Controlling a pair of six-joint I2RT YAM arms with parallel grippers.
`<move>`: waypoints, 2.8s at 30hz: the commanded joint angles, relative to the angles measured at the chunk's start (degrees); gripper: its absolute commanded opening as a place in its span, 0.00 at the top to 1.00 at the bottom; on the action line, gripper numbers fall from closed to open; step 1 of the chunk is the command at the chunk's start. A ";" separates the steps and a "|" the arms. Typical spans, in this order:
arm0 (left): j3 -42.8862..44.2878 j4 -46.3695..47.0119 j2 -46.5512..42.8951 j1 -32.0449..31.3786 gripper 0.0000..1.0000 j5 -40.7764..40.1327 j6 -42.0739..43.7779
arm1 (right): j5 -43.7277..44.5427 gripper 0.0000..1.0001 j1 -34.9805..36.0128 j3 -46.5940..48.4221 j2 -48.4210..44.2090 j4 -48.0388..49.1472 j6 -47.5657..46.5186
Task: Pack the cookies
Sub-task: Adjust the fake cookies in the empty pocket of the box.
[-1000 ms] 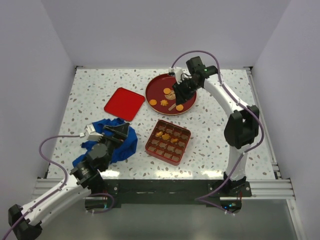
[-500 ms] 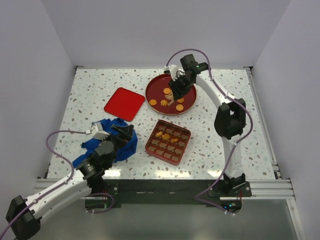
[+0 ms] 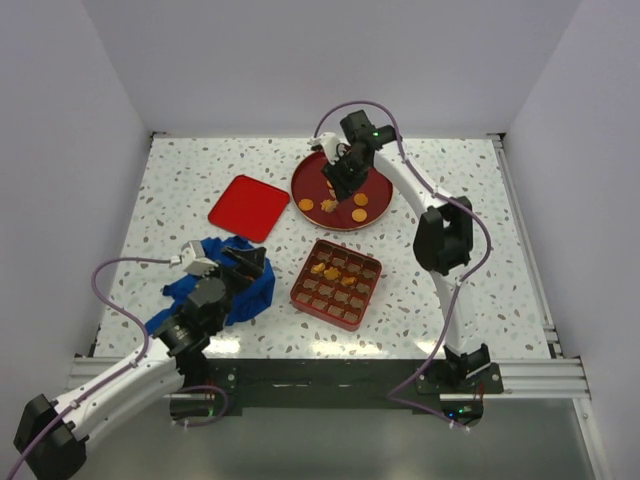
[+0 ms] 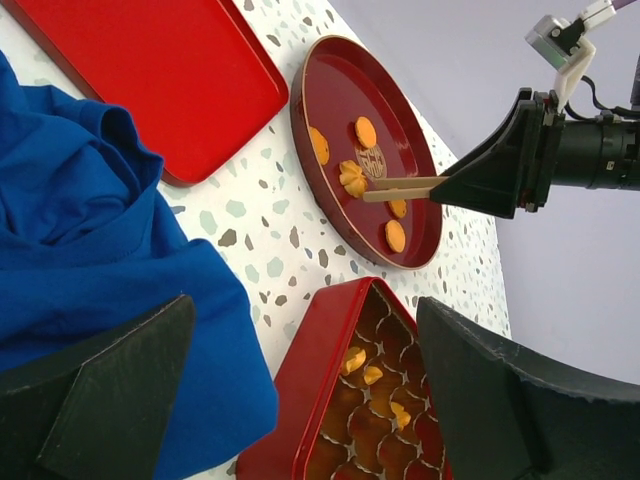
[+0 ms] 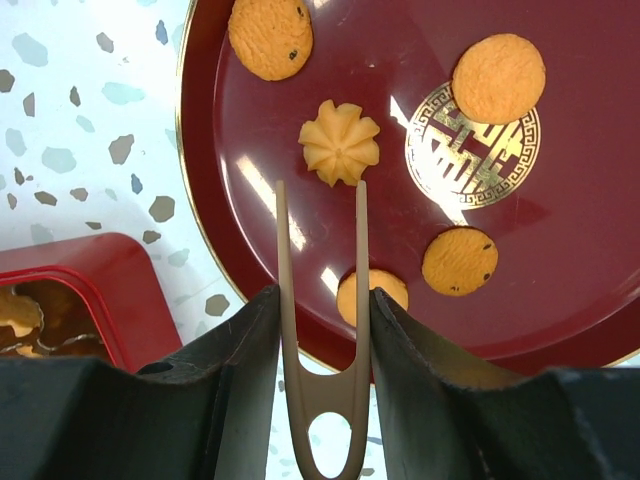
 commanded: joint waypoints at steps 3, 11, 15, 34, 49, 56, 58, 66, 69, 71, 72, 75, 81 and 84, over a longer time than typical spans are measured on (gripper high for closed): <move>1.54 2.24 -0.33 1.46 0.02 1.11 1.07 | 2.61 0.59 0.56 3.82 0.83 -1.05 -0.67; 1.10 2.94 0.11 3.05 0.02 2.86 0.81 | 2.97 0.57 0.92 4.43 1.62 -1.05 -0.49; 1.01 2.77 0.02 3.40 0.03 3.13 0.64 | 2.88 0.56 1.36 4.70 2.23 -1.05 -0.32; 0.66 2.68 -0.24 4.28 0.03 3.92 0.28 | 4.90 0.55 2.06 6.19 3.55 -0.53 -0.14; 0.66 2.86 -0.16 4.89 0.03 4.27 0.37 | 4.99 0.53 2.85 7.60 5.39 -0.08 0.21; 0.75 2.86 -0.15 5.24 0.03 4.45 0.46 | 5.16 0.53 2.94 8.21 6.10 0.09 0.47; 0.66 2.86 -0.15 5.16 0.03 4.45 0.46 | 5.16 0.53 3.03 8.13 6.19 0.00 0.39; 0.66 2.77 -0.16 5.33 0.03 4.53 0.46 | 4.99 0.56 3.11 8.04 6.19 -0.35 0.12; 0.66 2.77 -0.16 5.42 0.03 4.62 0.46 | 4.64 0.61 3.11 8.04 6.36 -0.61 0.12; 0.66 2.59 -0.24 5.42 0.03 4.62 0.37 | 4.55 0.68 3.20 8.13 6.36 -0.70 0.21; 0.66 2.51 -0.33 5.51 0.03 4.62 0.37 | 4.37 0.70 3.12 8.13 6.36 -0.79 0.21; 0.57 2.42 -0.51 5.51 0.03 4.53 0.37 | 4.11 0.76 3.11 8.13 5.75 -0.79 0.21; 0.57 2.33 -0.86 5.51 0.03 4.53 0.37 | 3.49 0.82 3.03 5.93 2.94 0.97 0.39; 0.57 2.15 -1.12 5.51 0.03 4.53 0.37 | 3.05 0.85 3.03 4.61 0.83 1.76 0.65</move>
